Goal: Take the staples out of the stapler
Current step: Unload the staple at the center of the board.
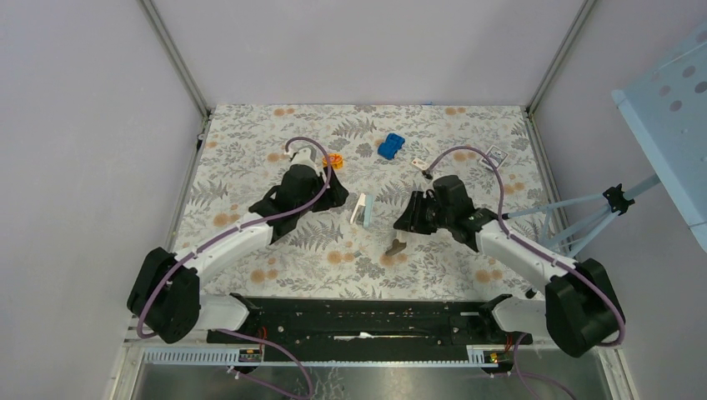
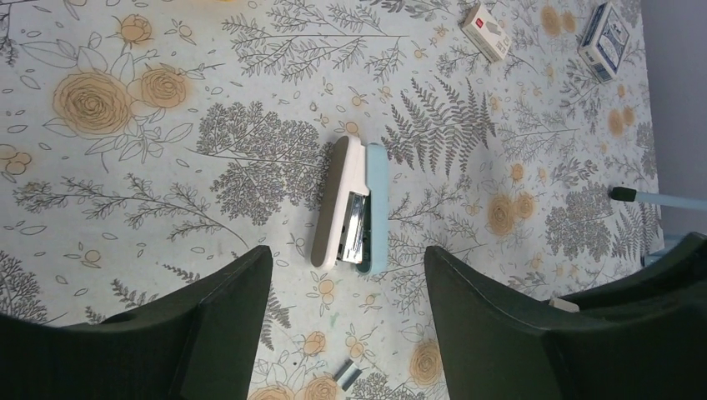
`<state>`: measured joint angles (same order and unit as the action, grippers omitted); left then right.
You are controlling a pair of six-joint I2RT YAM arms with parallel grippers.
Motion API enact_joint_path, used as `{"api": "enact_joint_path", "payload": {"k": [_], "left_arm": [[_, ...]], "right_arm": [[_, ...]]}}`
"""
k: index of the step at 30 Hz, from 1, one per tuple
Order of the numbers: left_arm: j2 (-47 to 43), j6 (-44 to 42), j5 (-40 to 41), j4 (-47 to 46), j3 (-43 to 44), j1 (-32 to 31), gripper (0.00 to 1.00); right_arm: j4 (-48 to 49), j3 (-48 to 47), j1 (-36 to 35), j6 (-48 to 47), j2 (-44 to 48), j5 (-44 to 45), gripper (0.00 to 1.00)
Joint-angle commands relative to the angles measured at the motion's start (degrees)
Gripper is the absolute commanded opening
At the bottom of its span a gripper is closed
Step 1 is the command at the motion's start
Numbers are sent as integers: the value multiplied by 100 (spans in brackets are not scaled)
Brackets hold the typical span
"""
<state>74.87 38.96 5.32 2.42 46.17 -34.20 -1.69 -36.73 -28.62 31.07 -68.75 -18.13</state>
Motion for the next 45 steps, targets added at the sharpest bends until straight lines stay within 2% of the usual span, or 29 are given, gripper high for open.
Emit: {"api": "enact_joint_path", "payload": {"k": [1,6,12,20,24,30,35,39,42,45], "left_arm": [[-246,-89,147,36,-28,51,72],[-368,77,45,13,-170,53,72],[-569,340,-71,6,-335,53,72],[-754,532,-80,52,-478,56,72],[-755,542,-76,82,-471,55,72],[-805,552,-55,123,-455,53,71],[-893,502,15,179,-444,56,72],[-892,393,-93,154,-407,62,74],[-876,267,-215,163,-343,62,76],[-939,104,-274,163,-291,75,77]], "right_arm": [[-889,-620,-20,1389,-594,73,0],[-20,-88,-21,3102,-949,-307,0],[1055,887,-20,5216,-611,-34,0],[546,1248,-21,6544,264,641,0],[283,1251,-17,6799,353,787,0],[250,1296,-21,6800,474,945,0],[-97,1084,-18,6344,661,1369,0],[76,769,-17,5075,610,1767,0],[799,684,-16,3708,540,1779,0],[1982,960,-21,2674,626,1782,0]]}}
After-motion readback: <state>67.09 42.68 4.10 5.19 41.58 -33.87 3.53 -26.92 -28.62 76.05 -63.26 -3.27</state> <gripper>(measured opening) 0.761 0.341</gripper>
